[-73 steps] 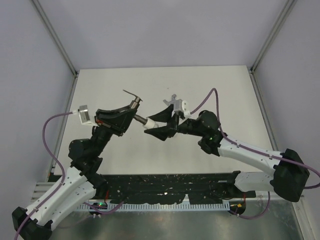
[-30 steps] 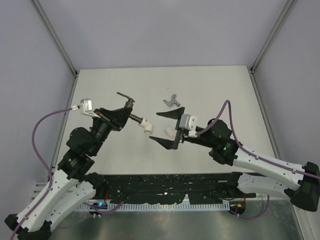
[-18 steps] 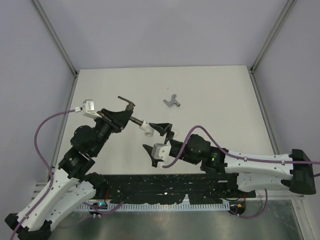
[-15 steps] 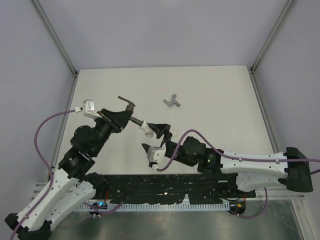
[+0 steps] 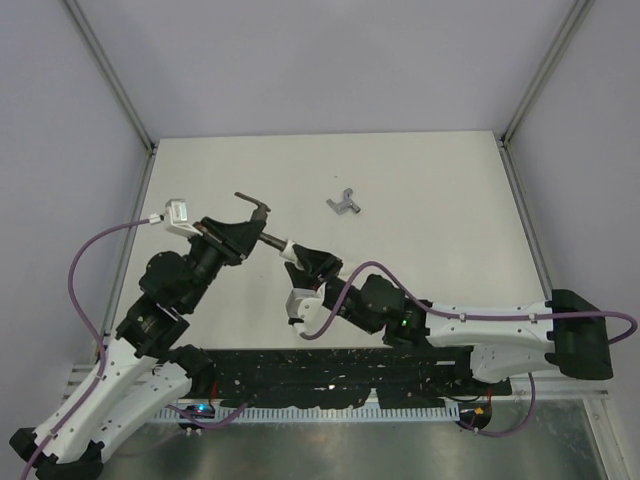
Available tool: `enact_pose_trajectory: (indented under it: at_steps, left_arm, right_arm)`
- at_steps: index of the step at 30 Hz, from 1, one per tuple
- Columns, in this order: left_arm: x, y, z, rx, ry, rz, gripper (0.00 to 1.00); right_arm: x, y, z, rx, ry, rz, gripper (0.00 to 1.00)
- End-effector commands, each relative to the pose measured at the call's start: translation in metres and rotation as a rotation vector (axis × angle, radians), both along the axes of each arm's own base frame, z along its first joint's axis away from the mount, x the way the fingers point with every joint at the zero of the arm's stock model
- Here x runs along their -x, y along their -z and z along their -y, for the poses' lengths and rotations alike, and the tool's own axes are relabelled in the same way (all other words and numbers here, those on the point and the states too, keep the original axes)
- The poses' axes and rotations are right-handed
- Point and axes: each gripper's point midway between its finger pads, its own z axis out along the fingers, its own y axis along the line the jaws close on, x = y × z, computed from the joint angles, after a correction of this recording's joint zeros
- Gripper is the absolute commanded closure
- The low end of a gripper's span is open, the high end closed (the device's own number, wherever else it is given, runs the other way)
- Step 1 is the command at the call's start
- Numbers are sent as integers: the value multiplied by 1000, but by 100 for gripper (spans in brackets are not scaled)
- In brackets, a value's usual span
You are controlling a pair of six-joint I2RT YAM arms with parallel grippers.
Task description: Install the water faucets
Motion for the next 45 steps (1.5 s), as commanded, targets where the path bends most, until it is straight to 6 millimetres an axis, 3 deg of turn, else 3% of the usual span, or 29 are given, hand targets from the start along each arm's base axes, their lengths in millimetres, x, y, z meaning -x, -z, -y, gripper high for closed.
enact_pose_trajectory:
  at_steps: [1,4,5,8,9,11,16,17,18,19,20,21,22,26,30,33,37,40,41,42,43,44,45]
  left_arm:
    - [13,-50,-1,75,38,176,100]
    - [19,-56,0,41,59,275,100]
    - [20,-58,0,34,61,300,100]
    - [30,-65,5,-16,105,406,100]
    - [37,-70,10,-43,145,463,100]
    - [46,-74,16,-92,193,536,100]
    - [77,-78,39,-211,393,729,100]
    - [84,-79,43,-229,441,762,100]
    - [91,-77,48,-242,491,789,100]
    - [98,-77,50,-243,524,819,100]
    - [106,-78,52,-242,561,856,100]
    - [112,-80,53,-239,581,890,100]
    - [119,-81,53,-237,606,930,100]
    - [134,-85,49,-244,621,1016,100]
    - [123,-85,45,-240,557,976,100]
    - [101,-82,38,-219,444,881,100]
    - [73,-75,26,-220,313,737,100]
    - [50,-66,13,-233,206,585,100]
    - [42,-64,8,-229,164,533,100]
    - [36,-59,3,-224,133,474,100]
    - [30,-55,-1,-217,101,425,100]
    - [27,-52,-3,-212,90,390,100]
    - [21,-52,-10,-192,38,347,100]
  right_arm:
    - [4,-31,2,-169,-66,-55,74]
    - [1,-38,8,-249,-163,-208,87]
    - [9,-42,4,-262,-255,-248,89]
    - [0,-53,15,-352,-345,-409,95]
    - [10,-53,11,-331,-424,-441,95]
    - [0,-53,16,-374,-482,-586,95]
    - [-1,-59,18,-423,-673,-813,95]
    - [0,-53,18,-413,-726,-907,95]
    - [3,-64,20,-428,-788,-874,95]
    - [2,-52,19,-416,-821,-986,95]
    - [5,-64,22,-438,-874,-940,94]
    - [3,-54,21,-433,-896,-1044,94]
    - [8,-64,25,-432,-953,-997,94]
    - [-3,-63,31,-485,-1020,-1091,94]
    - [-10,-61,33,-503,-1023,-1117,85]
    - [-17,-64,38,-517,-1001,-1109,64]
    - [-33,-60,47,-544,-905,-1085,48]
    - [-36,-65,53,-535,-823,-992,41]
    - [-41,-56,52,-535,-776,-1024,38]
    - [-39,-65,56,-529,-761,-939,35]
    - [-44,-57,56,-529,-713,-968,34]
    - [-41,-65,61,-516,-693,-876,32]
    - [-48,-53,61,-511,-627,-917,30]
